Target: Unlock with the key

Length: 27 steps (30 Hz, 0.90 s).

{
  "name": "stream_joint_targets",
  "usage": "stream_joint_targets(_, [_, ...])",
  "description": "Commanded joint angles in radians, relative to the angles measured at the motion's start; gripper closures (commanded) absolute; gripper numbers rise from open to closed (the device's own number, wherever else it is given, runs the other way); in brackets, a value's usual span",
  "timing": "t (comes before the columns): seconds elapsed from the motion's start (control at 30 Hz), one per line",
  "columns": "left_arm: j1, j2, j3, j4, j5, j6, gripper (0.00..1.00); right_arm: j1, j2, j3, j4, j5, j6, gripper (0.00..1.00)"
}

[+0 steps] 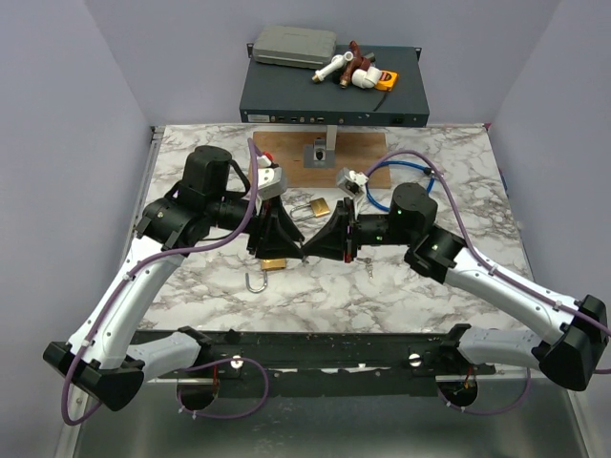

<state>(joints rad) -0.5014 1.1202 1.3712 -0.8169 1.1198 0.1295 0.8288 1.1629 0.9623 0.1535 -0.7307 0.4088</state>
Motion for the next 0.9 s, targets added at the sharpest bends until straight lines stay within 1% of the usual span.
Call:
stream_joint_targets(0.0, [-0.009, -0.008, 0.01, 0.01, 0.019, -0.019, 0.58, -0.003, -0.003, 0.044, -0.016, -0.024, -0.015, 0.99])
stream_joint_targets(0.1, [-0.012, -0.008, 0.012, 0.011, -0.006, -0.019, 0.59, -0.003, -0.003, 0.046, -0.016, -0.028, -0.014, 0.99])
stream_joint_targets(0.17, [-0.012, -0.006, 0.017, 0.017, -0.033, -0.026, 0.63, -0.003, -0.002, 0.046, -0.017, -0.029, -0.013, 0.99])
stream_joint_targets(0.27, [-0.012, 0.002, 0.033, 0.02, -0.054, -0.03, 0.75, -0.003, -0.001, 0.048, -0.017, -0.034, -0.012, 0.99])
stream_joint_targets(0.43, [-0.012, 0.004, 0.035, 0.024, -0.067, -0.052, 1.0, -0.003, -0.011, 0.052, -0.019, -0.032, -0.008, 0.99])
stream_joint_targets(0.63, [-0.014, -0.018, 0.025, 0.025, -0.102, -0.058, 1.0, -0.003, -0.026, 0.034, 0.012, -0.039, 0.006, 0.99])
stream_joint_targets(0.7, [-0.015, -0.026, 0.027, 0.037, -0.114, -0.071, 1.0, -0.003, -0.033, 0.018, 0.043, -0.042, 0.022, 0.94])
stream_joint_targets(0.73, [-0.015, -0.028, 0.029, 0.038, -0.116, -0.072, 1.0, -0.003, -0.034, 0.008, 0.063, -0.042, 0.033, 0.9])
stream_joint_targets(0.87, [-0.017, -0.033, 0.032, 0.039, -0.117, -0.079, 1.0, -0.003, -0.04, -0.029, 0.136, -0.042, 0.074, 0.78])
